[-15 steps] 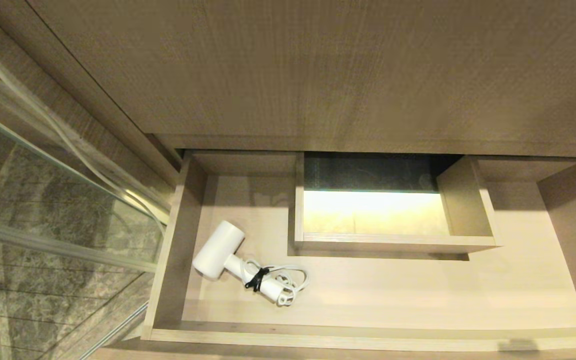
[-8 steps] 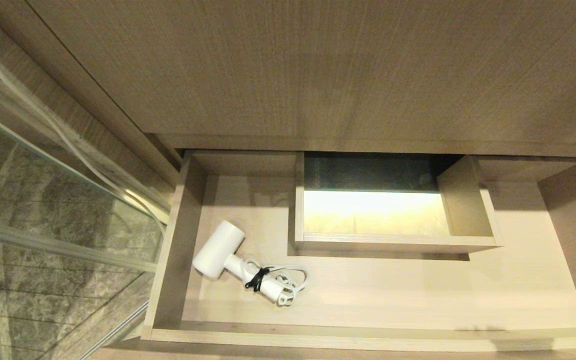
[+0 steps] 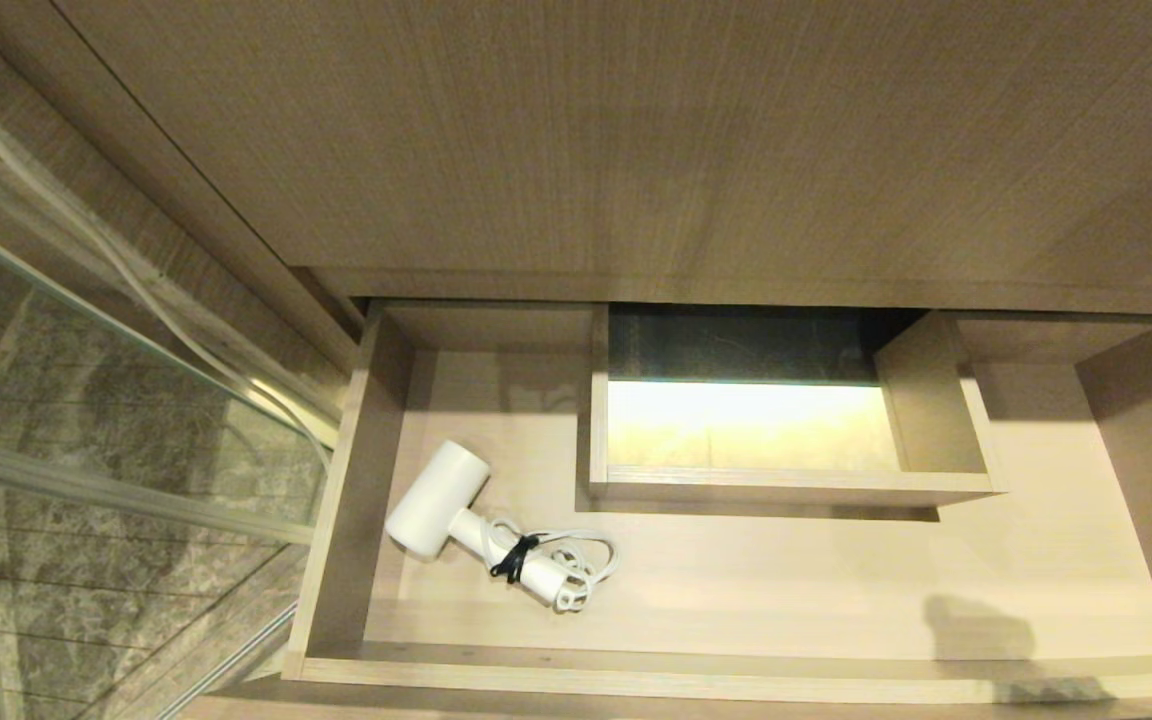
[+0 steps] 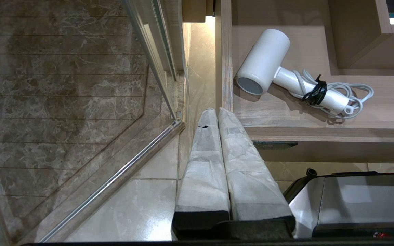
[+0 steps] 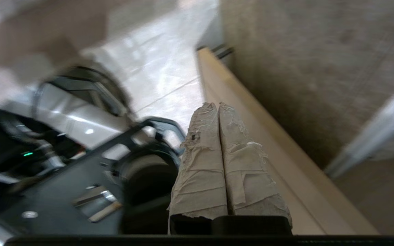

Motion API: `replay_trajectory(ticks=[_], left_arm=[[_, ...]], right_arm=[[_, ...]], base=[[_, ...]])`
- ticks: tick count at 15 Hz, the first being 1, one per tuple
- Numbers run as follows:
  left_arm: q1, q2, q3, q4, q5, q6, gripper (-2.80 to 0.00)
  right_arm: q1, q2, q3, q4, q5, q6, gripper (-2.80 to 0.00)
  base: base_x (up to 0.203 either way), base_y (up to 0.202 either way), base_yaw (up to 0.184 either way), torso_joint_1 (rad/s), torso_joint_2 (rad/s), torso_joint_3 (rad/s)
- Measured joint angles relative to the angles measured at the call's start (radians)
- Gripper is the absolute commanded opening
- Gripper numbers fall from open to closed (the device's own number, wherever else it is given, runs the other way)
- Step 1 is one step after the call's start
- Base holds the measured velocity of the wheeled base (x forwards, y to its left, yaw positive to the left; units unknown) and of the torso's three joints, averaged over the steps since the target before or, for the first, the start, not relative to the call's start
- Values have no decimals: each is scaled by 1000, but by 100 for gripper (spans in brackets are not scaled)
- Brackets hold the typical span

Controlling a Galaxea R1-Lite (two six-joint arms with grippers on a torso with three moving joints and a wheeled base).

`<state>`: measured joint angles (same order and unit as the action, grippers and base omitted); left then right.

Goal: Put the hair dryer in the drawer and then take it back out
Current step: Close the drawer

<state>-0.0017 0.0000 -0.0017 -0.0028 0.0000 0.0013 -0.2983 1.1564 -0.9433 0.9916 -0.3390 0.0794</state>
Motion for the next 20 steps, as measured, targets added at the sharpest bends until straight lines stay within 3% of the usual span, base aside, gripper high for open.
replay_trajectory(ticks=[7, 10, 20], left_arm=[[1, 0, 0, 0, 0, 0, -280], [0, 0, 0, 0, 0, 0, -280], [0, 0, 0, 0, 0, 1, -280]], right_arm=[[-60, 245, -1, -100, 50, -13, -280], [-86, 332, -12, -102, 52, -74, -280], [-97, 470, -1, -1, 64, -155, -280]], base=[[0, 0, 0, 0, 0, 0], [0, 0, 0, 0, 0, 0], [0, 0, 0, 0, 0, 0]])
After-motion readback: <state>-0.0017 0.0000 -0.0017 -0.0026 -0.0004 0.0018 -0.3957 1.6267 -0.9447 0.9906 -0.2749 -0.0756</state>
